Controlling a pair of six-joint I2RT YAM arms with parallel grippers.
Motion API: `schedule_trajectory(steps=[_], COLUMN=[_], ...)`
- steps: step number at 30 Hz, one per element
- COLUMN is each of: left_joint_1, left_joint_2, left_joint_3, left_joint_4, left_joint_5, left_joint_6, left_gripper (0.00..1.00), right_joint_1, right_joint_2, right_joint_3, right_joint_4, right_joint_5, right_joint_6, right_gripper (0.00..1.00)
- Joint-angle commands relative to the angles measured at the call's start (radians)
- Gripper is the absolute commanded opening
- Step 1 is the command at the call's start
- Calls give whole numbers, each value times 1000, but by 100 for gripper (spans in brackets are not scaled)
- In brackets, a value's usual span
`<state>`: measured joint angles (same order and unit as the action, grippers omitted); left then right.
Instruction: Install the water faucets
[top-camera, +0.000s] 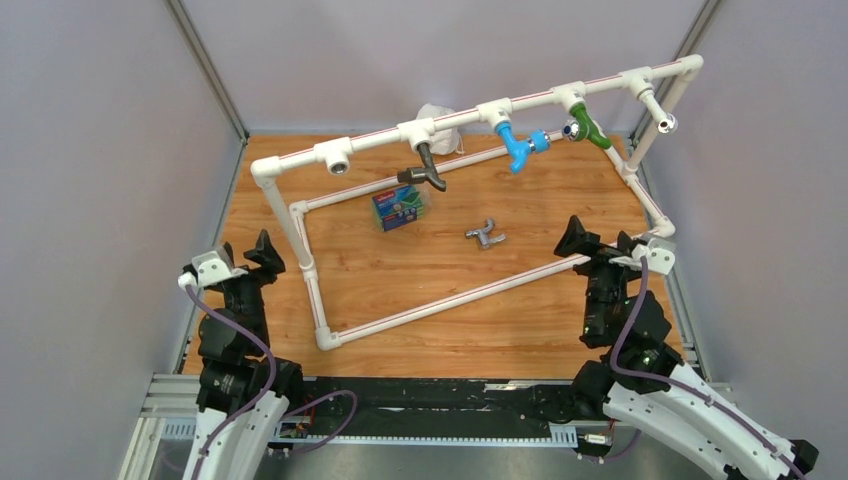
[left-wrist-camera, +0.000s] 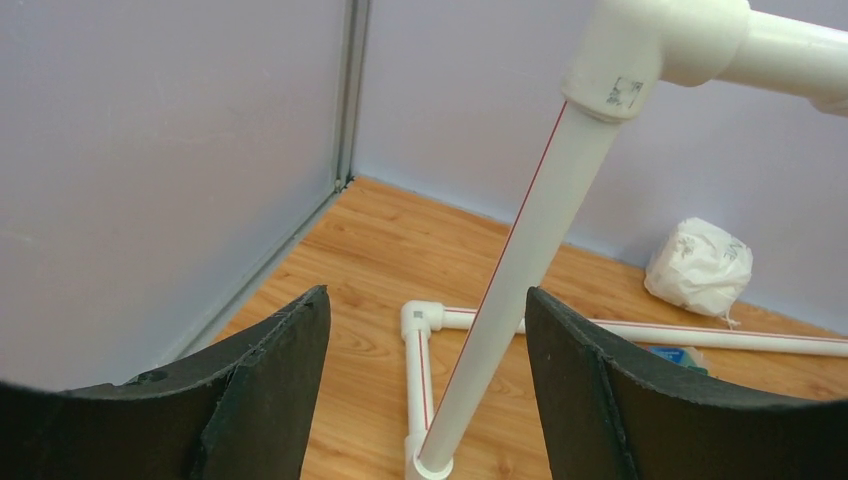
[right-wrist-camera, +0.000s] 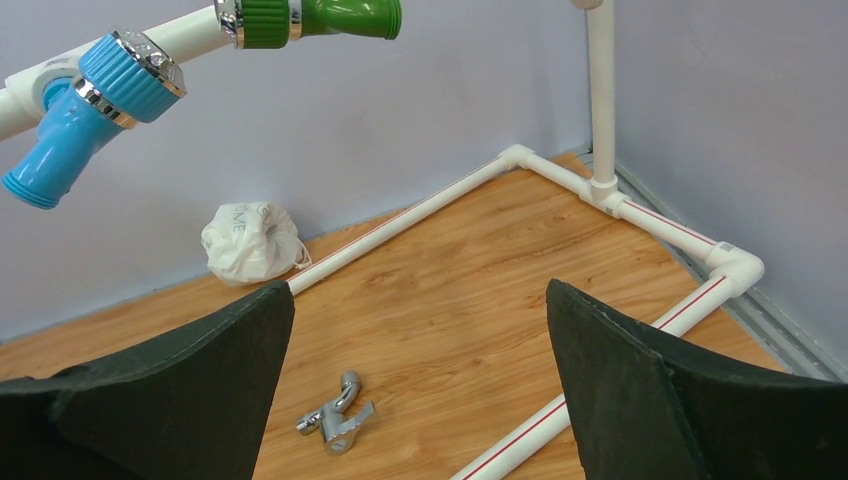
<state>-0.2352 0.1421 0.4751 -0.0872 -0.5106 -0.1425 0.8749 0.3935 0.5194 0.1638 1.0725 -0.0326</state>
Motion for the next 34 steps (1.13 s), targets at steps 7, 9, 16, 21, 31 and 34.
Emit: schedule_trajectory(steps=[7, 9, 16, 21, 31, 34], left_joint_1=[0, -1, -1, -1, -1, 0], left_joint_2=[8, 33, 120, 155, 152, 152], left_joint_3=[-29, -23, 10, 33, 13, 13], left_joint_4=[35, 26, 0, -23, 0, -5], left_joint_5=[-23, -26, -57, -101, -109, -115], left_joint_6=[-40, -39, -66, -81, -75, -69], left_gripper=[77, 77, 78, 78, 78, 78], right_joint_1=[-2, -2, -17, -56, -224, -267], right_joint_2=[-70, -77, -88, -59, -51, -56], right_joint_3=[99, 99, 56, 54, 45, 39], right_joint_4=[-20, -20, 0, 0, -18, -20], right_joint_5=[-16, -3, -29, -83, -235, -262], right_joint_6=[-249, -282, -251, -240, -147, -112], right_gripper=[100, 100, 100, 100, 100, 100])
